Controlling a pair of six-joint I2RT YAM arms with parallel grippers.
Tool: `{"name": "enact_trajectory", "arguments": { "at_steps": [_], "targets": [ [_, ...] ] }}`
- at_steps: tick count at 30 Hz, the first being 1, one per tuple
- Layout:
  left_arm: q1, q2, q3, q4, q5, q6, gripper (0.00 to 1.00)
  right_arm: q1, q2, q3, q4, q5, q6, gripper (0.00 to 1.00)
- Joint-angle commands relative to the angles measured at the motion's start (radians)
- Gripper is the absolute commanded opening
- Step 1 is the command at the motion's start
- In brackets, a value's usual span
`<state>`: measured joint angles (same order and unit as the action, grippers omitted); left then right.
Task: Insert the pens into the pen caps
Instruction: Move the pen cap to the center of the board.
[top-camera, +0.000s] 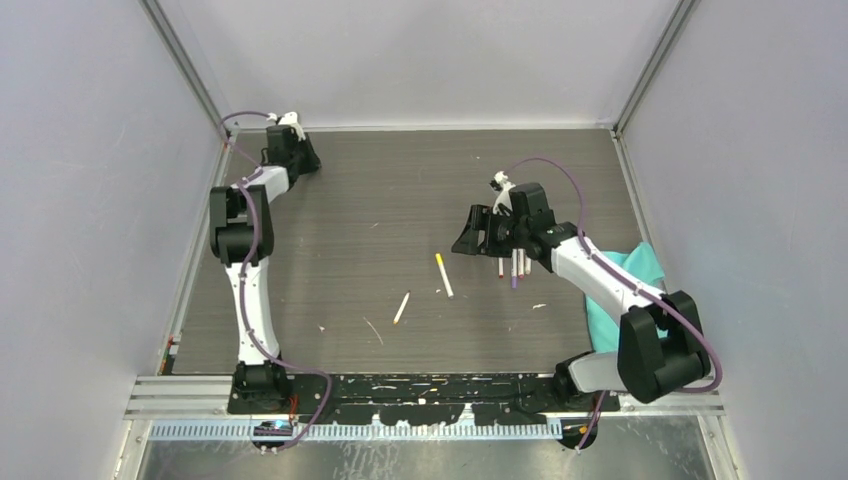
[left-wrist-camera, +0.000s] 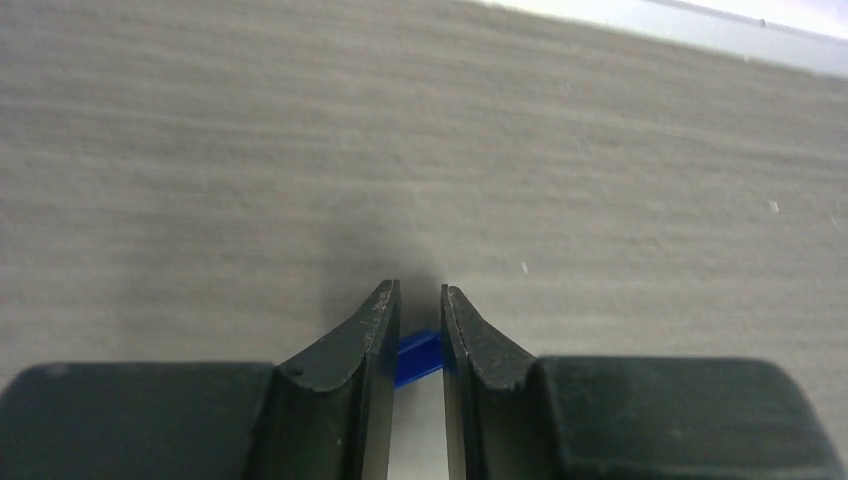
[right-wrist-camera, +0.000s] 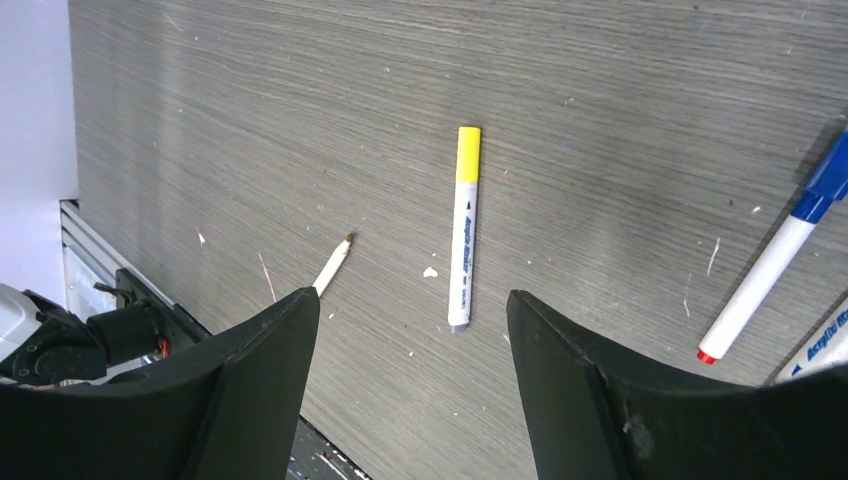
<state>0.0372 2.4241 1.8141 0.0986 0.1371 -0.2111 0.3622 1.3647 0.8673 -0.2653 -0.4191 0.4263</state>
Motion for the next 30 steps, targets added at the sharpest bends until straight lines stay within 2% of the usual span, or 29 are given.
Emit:
{"name": "enact_trajectory", "arguments": {
  "at_steps": [1,3,4,5,6,9,13,16,18,23,26,30],
  "targets": [
    [-0.021,-0.154,-0.166,0.026,0.04,-0.007,0.23,-0.003,-0.078,-0.021,0.015,-0.017,0.01,0.74],
    [-0.043,-0.237,-0.275,0.076,0.029,0.03,0.21,-0.004,-0.109,-0.033,0.01,-0.018,0.012,0.74],
    [-0.061,-0.279,-0.327,0.092,-0.042,0.062,0.18,-0.004,-0.126,-0.039,0.009,-0.018,0.012,0.75],
    [-0.068,-0.313,-0.351,0.065,-0.076,0.077,0.12,-0.004,-0.141,-0.049,0.006,-0.015,0.012,0.74],
    [-0.067,-0.327,-0.334,0.015,-0.05,0.072,0.11,-0.004,-0.155,-0.057,0.003,-0.015,0.012,0.75],
    [-0.068,-0.341,-0.291,-0.115,-0.017,0.057,0.13,-0.004,-0.185,-0.075,-0.007,-0.019,0.011,0.75],
    [-0.074,-0.403,-0.357,-0.174,0.004,-0.034,0.15,-0.005,-0.232,-0.095,-0.029,-0.018,0.007,0.75],
    [-0.087,-0.488,-0.494,-0.084,0.004,-0.091,0.16,-0.004,-0.278,-0.113,-0.049,-0.01,0.009,0.75],
    [-0.086,-0.536,-0.522,-0.09,0.018,-0.089,0.21,-0.005,-0.312,-0.125,-0.058,-0.01,0.013,0.74],
    [-0.067,-0.513,-0.405,-0.254,0.053,0.049,0.31,-0.005,-0.358,-0.157,-0.066,-0.028,0.024,0.75],
    [-0.033,-0.465,-0.353,-0.291,0.072,0.094,0.41,-0.004,-0.37,-0.163,-0.068,-0.033,0.03,0.75],
    [-0.003,-0.377,-0.244,-0.368,0.116,0.144,0.48,-0.005,-0.381,-0.158,-0.073,-0.03,0.037,0.75]
  ]
}}
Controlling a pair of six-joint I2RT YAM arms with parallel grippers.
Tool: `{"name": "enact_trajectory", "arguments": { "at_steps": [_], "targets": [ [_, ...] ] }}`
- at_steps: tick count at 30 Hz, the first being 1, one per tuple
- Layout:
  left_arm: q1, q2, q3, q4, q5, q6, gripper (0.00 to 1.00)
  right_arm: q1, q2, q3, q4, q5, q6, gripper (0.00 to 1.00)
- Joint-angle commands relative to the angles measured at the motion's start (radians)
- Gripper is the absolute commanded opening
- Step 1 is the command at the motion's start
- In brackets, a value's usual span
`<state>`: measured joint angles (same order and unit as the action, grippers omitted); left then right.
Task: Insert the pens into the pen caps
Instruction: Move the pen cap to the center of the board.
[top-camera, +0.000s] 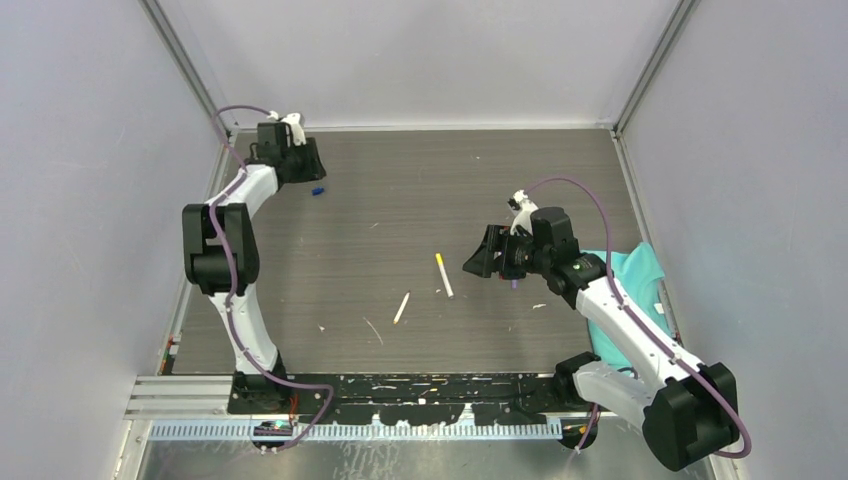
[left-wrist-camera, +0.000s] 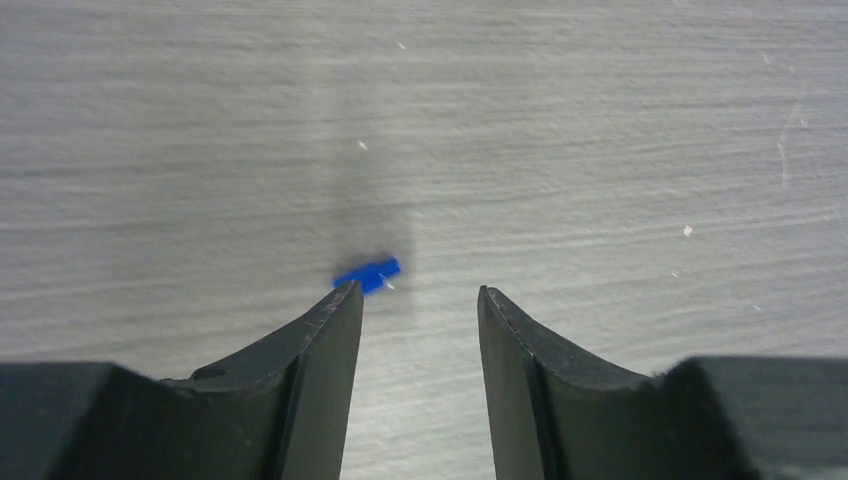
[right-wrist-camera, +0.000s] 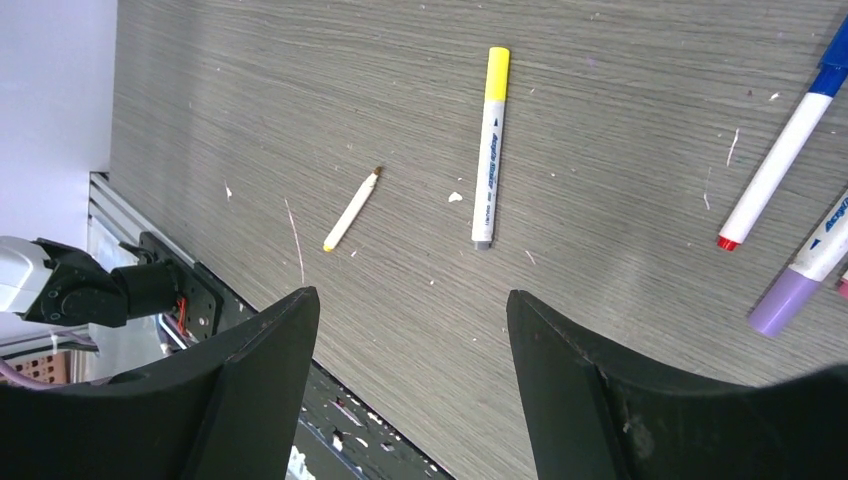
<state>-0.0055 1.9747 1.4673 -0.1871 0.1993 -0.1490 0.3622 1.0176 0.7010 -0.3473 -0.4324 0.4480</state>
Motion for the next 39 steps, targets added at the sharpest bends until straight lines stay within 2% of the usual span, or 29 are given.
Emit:
{"name": "enact_trajectory", "arguments": {
  "at_steps": [1,5,9,17,30,39],
  "targets": [
    [0.041,0.093,0.128,-0.102,0.062,0.097,0.5,-0.005,-0.035,0.011,0.007,-0.014,0.015,0.75],
    [0.044,0.163,0.204,-0.151,0.081,0.132,0.55,-0.004,-0.026,0.011,0.003,-0.015,0.017,0.75],
    [0.046,0.232,0.282,-0.214,0.08,0.144,0.56,-0.003,-0.015,0.008,0.007,-0.018,0.024,0.75],
    [0.047,0.25,0.288,-0.217,0.121,0.149,0.57,-0.003,-0.004,0.007,0.014,-0.021,0.023,0.75],
    [0.013,0.171,0.176,-0.246,0.122,0.186,0.58,-0.003,-0.01,-0.009,0.016,-0.041,0.015,0.75],
    [-0.037,0.095,0.041,-0.161,0.077,0.199,0.57,-0.003,-0.013,-0.029,0.017,-0.042,0.012,0.75]
  ]
}}
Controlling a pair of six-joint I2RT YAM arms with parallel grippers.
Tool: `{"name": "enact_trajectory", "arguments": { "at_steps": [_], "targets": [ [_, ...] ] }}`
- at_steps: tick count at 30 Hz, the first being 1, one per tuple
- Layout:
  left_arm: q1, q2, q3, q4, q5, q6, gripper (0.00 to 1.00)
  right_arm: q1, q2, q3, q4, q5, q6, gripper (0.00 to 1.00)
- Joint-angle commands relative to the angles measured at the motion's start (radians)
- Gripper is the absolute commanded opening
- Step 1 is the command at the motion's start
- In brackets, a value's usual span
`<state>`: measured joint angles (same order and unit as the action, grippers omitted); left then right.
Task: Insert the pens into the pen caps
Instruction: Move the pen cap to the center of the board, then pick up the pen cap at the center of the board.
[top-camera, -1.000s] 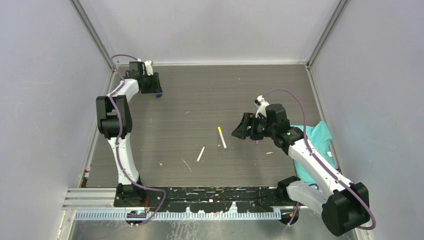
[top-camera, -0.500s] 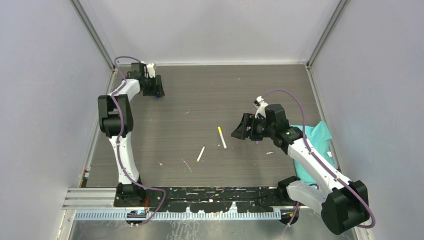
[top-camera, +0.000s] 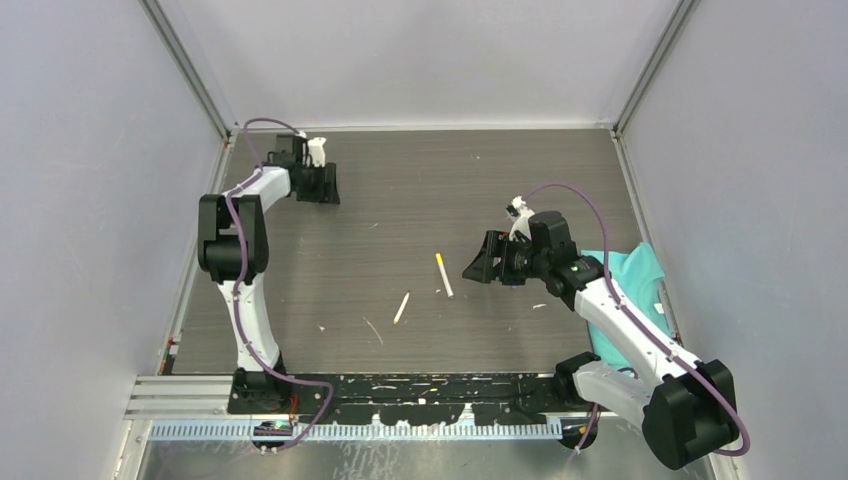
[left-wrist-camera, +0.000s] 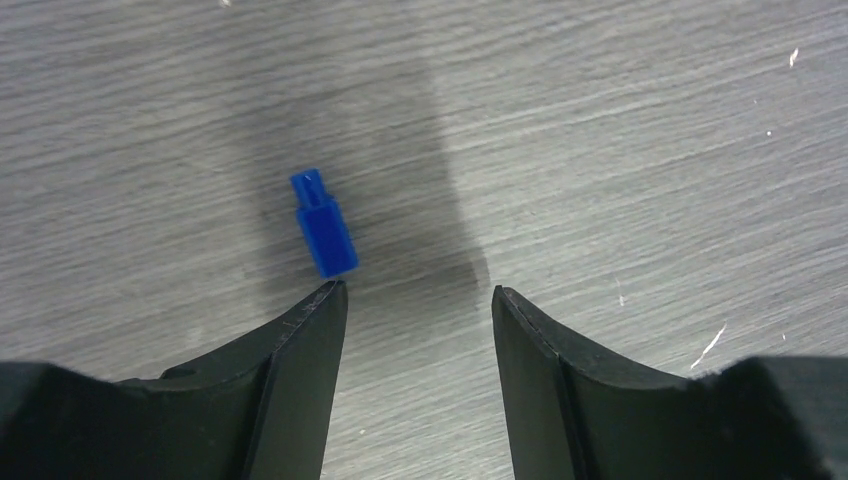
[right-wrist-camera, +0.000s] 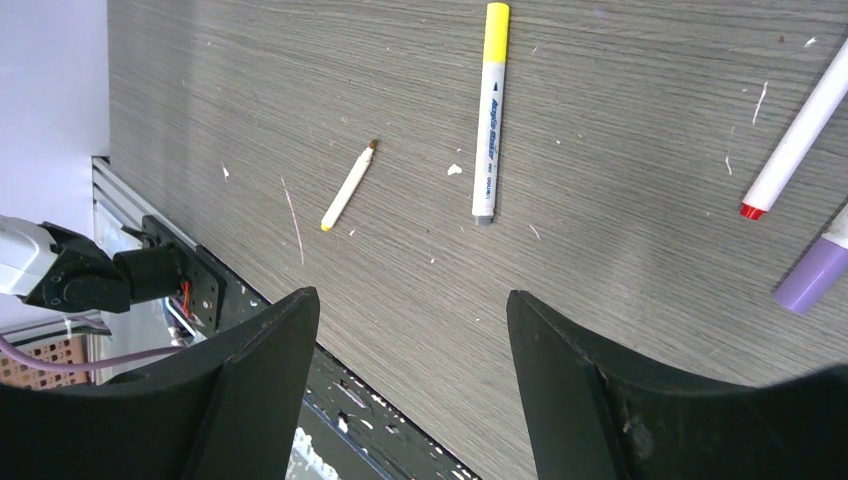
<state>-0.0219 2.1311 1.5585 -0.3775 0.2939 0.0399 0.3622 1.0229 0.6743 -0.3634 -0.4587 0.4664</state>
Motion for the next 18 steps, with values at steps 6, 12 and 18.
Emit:
{"name": "enact_trajectory", "arguments": {
  "at_steps": [6,12,18],
  "targets": [
    [-0.018,-0.089,-0.088,0.113,-0.153,-0.036,0.52,-0.002,-0.011,0.0,0.037,-0.011,-0.006,0.75],
    [-0.018,-0.039,-0.025,0.084,-0.206,-0.069,0.51,-0.002,0.009,0.003,0.051,-0.013,-0.002,0.75],
    [-0.018,0.011,0.029,0.074,-0.2,-0.071,0.5,-0.002,0.025,0.004,0.06,-0.012,-0.002,0.75]
  ]
}}
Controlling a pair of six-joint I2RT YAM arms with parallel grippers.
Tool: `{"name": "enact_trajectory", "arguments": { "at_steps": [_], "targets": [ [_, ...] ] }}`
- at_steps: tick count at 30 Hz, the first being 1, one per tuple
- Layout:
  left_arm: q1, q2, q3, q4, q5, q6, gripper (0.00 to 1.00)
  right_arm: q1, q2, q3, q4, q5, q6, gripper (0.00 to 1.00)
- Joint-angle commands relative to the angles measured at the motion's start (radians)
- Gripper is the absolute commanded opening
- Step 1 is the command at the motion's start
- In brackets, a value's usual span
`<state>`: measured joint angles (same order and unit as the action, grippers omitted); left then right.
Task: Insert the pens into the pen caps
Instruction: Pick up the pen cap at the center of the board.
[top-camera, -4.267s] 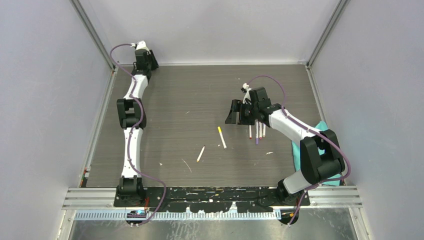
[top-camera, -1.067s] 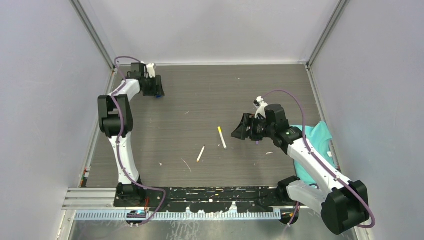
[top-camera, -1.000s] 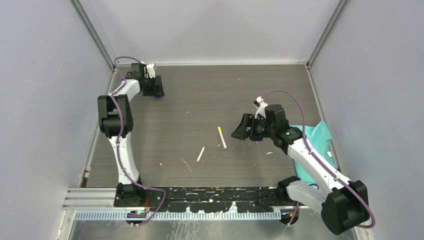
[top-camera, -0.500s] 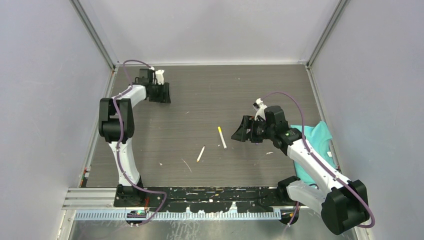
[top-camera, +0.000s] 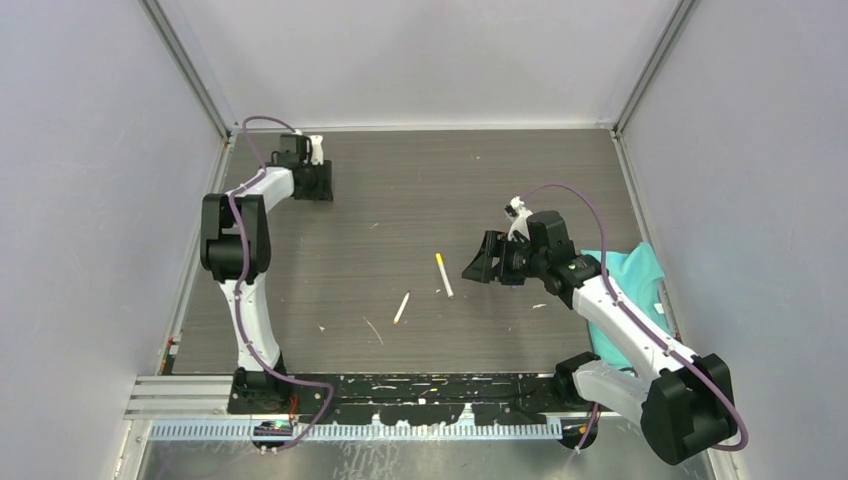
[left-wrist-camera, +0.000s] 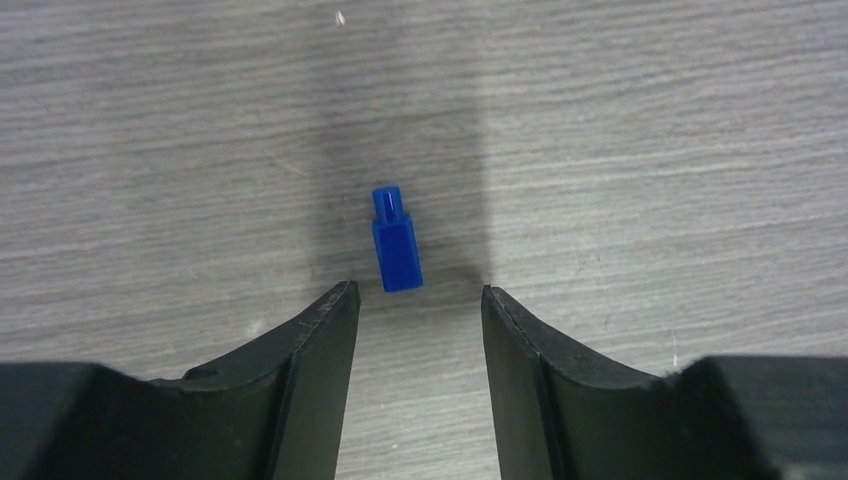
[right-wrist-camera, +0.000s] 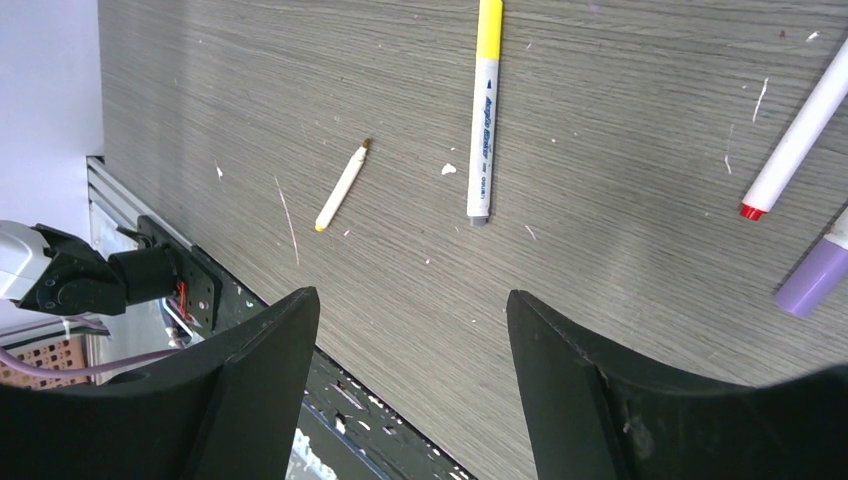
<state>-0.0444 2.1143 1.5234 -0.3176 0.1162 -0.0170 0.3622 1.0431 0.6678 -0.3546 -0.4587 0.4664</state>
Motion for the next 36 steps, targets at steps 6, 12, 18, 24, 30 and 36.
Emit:
{"name": "enact_trajectory", "arguments": {
  "at_steps": [6,12,18,24,30,36],
  "targets": [
    [0.005,0.062,0.111,0.013,-0.035,-0.029,0.34,-0.003,0.015,0.013,0.058,-0.011,0.0,0.75],
    [0.005,0.079,0.135,0.021,-0.044,-0.069,0.13,-0.003,0.021,0.012,0.062,-0.012,-0.001,0.75],
    [0.001,-0.074,-0.032,0.119,-0.051,-0.177,0.0,-0.002,0.011,0.016,0.076,-0.022,0.001,0.75],
    [-0.009,-0.35,-0.294,0.229,0.072,-0.427,0.0,0.018,-0.004,0.03,0.127,-0.032,0.019,0.74],
    [-0.152,-0.706,-0.634,0.311,0.082,-0.623,0.01,0.117,-0.017,0.027,0.201,0.037,0.064,0.73],
    [-0.392,-1.067,-0.902,0.31,-0.044,-0.889,0.02,0.283,-0.052,-0.018,0.312,0.173,0.132,0.73]
  ]
}}
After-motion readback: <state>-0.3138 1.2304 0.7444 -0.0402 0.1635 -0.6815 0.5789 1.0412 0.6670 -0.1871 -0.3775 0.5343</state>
